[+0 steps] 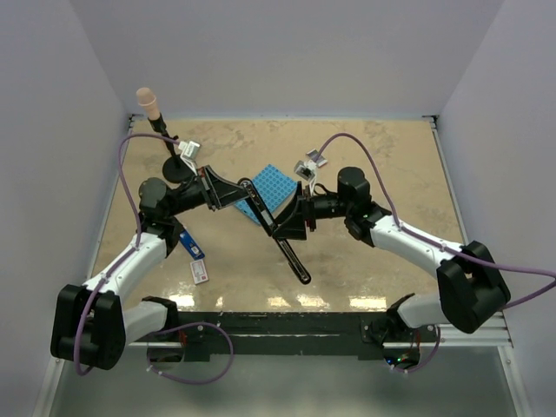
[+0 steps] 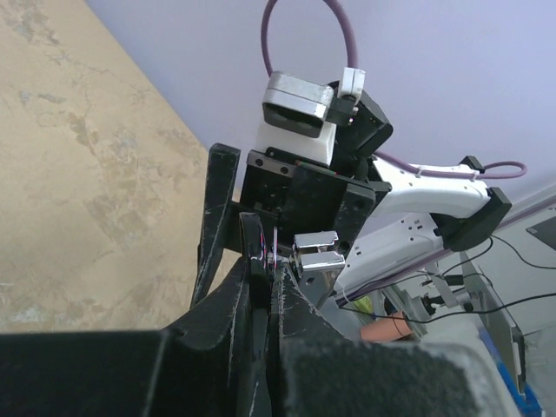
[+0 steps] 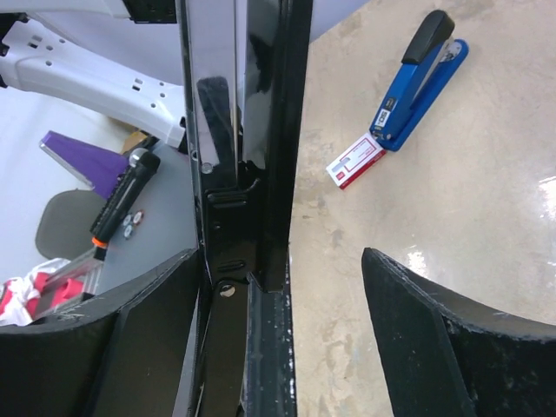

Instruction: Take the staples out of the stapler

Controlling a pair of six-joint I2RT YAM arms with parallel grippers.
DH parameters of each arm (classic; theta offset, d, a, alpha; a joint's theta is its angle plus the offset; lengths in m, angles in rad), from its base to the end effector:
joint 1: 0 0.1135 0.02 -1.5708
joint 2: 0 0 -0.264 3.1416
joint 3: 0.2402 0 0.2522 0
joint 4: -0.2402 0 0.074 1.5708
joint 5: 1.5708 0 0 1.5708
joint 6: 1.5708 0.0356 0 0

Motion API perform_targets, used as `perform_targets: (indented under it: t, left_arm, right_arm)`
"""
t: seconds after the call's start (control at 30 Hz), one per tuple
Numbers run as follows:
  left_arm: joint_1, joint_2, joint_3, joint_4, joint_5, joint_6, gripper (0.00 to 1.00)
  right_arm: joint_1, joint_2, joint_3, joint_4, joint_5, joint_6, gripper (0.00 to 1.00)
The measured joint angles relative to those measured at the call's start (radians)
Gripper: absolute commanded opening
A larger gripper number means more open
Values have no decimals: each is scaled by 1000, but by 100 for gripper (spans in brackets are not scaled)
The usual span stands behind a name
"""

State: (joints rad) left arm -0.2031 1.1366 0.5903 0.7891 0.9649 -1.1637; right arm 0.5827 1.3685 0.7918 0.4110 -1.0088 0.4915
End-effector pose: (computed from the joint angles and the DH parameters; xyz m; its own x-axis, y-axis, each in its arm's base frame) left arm 0.2301 -0.0773 0.2997 -0.7299 -0.3836 -0.5658 0.5711 0.1126 -0.8131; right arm 0.2312 0.1884 0.2735 -0.5887 -0.0868 -0.8037 -0.8079 0.0302 0.5885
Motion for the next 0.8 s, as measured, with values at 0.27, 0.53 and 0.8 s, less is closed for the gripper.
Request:
perform_targets:
  t: [0.27, 0.53, 0.8]
  left_arm:
    - [0, 6, -1, 68, 12, -7, 0]
    - [0, 12, -16, 125, 20, -51, 0]
    - [0, 26, -17, 171, 27, -76, 0]
  right_arm:
    - [24, 10, -36, 125, -12, 86, 60]
    - [24, 11, -65, 215, -5, 154, 69]
    - [30, 11, -65, 250, -4, 184, 72]
